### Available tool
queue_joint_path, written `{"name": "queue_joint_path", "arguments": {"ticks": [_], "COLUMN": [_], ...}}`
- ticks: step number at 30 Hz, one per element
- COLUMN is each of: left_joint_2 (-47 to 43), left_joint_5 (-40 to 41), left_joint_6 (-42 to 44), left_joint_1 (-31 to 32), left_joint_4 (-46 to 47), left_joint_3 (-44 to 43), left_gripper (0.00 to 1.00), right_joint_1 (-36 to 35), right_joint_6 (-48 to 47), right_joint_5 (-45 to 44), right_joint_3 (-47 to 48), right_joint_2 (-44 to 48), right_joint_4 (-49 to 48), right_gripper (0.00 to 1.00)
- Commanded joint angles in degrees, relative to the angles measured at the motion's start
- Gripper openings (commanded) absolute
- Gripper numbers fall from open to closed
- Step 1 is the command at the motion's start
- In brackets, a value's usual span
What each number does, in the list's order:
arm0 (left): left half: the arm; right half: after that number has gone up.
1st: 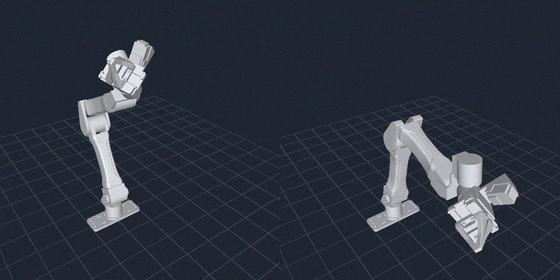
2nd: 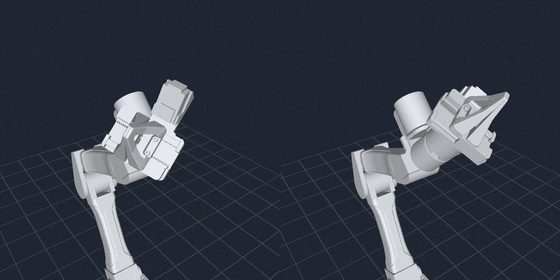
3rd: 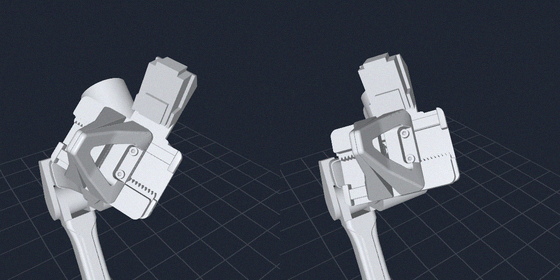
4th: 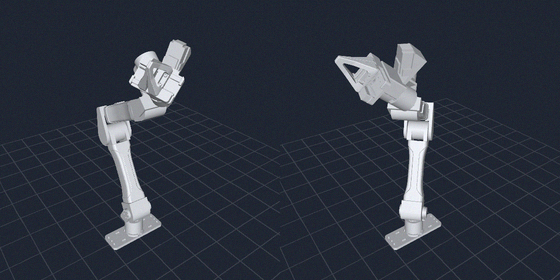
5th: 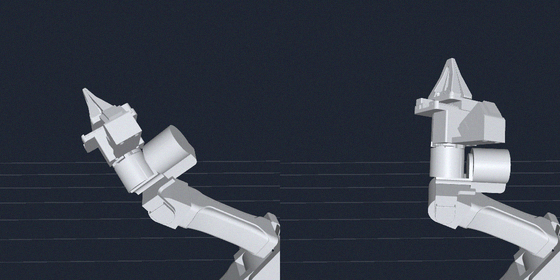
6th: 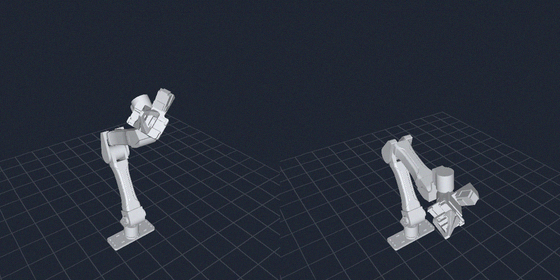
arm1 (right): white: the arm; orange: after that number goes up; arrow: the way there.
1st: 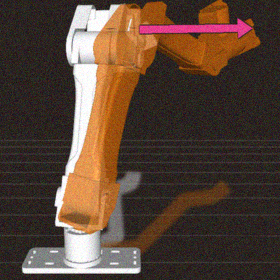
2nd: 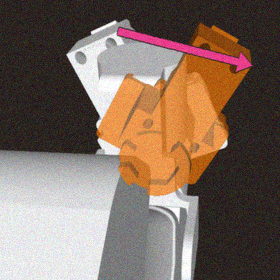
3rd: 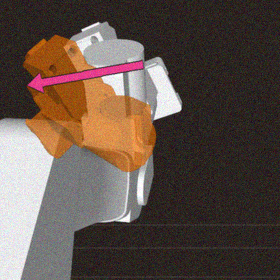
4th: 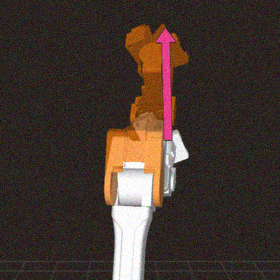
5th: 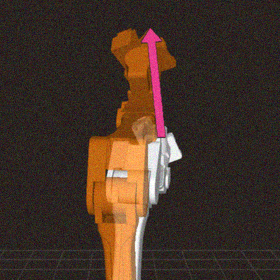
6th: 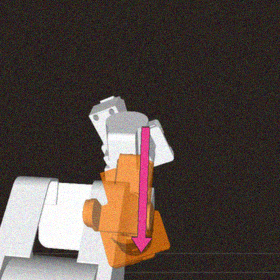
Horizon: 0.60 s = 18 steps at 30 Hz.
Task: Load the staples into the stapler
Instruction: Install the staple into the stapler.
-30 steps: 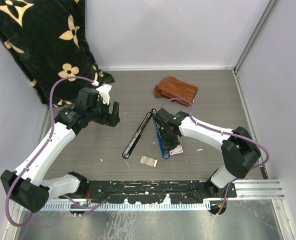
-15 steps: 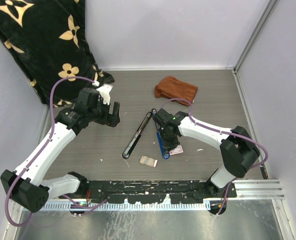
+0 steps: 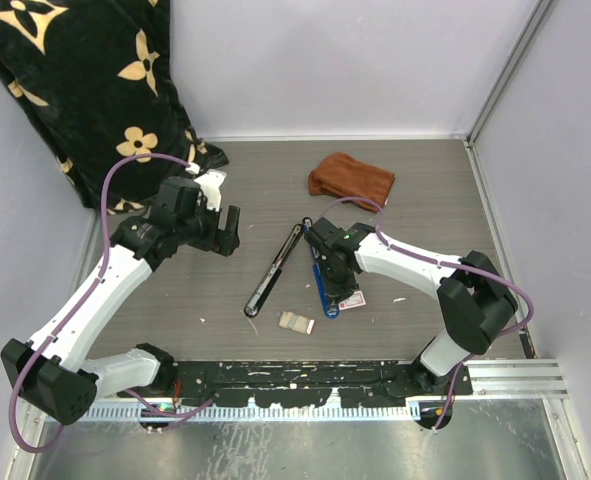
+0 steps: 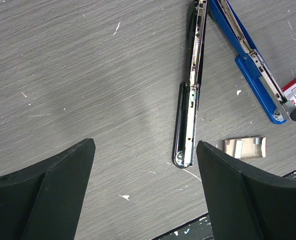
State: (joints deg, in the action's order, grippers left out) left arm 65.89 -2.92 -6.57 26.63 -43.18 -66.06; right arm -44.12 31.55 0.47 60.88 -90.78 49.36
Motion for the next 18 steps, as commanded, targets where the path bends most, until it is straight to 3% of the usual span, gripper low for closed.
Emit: {"name": "queue_joint_path", "arguments": {"ticks": [1,18], "left_joint_2": [-0.6,-0.8], "left_joint_5": [0.8,1.4], "left_joint_6": [0.8,1.0], "left_joint_1": [0.5,1.1], "left_joint_4": [0.6,0.5], "left_joint_3": [-0.8,-0.8], "left_gripper": [0.85,0.86], "right_joint_1": [0.3,0.3], "right_joint_6": [-0.3,-1.5], "right_joint_5": [-1.3,-2.4], "right_joint_3": [0.6,3.1], "right_joint_2": [-0.6,-2.6], "right_joint_4": [0.0,0.2], "right_gripper": [0.24,0.24]}}
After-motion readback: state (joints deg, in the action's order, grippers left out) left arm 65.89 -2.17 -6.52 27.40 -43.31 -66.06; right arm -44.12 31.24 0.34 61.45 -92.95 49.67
